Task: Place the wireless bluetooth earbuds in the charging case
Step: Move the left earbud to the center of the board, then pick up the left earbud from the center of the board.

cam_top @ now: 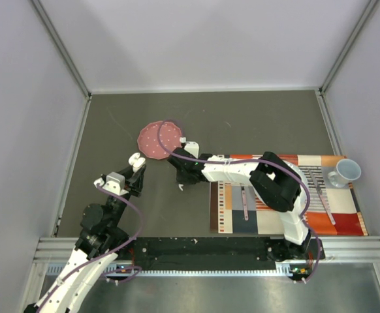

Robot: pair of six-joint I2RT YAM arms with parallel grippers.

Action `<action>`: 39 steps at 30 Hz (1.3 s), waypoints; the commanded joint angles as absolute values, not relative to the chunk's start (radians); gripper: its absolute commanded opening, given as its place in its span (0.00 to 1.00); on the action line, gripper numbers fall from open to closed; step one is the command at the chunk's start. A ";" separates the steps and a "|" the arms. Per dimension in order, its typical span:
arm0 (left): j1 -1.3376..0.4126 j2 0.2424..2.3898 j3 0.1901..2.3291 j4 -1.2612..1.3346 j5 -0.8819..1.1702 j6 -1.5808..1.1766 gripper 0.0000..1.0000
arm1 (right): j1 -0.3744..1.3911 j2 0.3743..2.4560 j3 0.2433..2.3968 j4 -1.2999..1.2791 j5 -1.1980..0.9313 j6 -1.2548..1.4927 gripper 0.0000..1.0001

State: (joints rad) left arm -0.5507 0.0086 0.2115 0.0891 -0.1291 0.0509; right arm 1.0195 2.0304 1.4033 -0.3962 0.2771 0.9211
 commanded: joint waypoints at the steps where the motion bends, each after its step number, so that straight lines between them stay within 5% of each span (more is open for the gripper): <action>1: -0.552 -0.164 0.232 0.117 -0.144 0.041 0.00 | 1.025 2.040 1.431 -0.443 0.307 0.854 0.33; 39: -0.552 -0.163 0.225 0.117 -0.166 0.043 0.00 | 1.065 2.068 1.437 -0.469 0.279 0.997 0.32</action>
State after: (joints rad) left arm -0.5507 0.0086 0.2115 0.0891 -0.1513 0.0509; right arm 1.0428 2.0441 1.4292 -0.4335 0.3054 1.0050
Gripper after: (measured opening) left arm 0.336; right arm 0.316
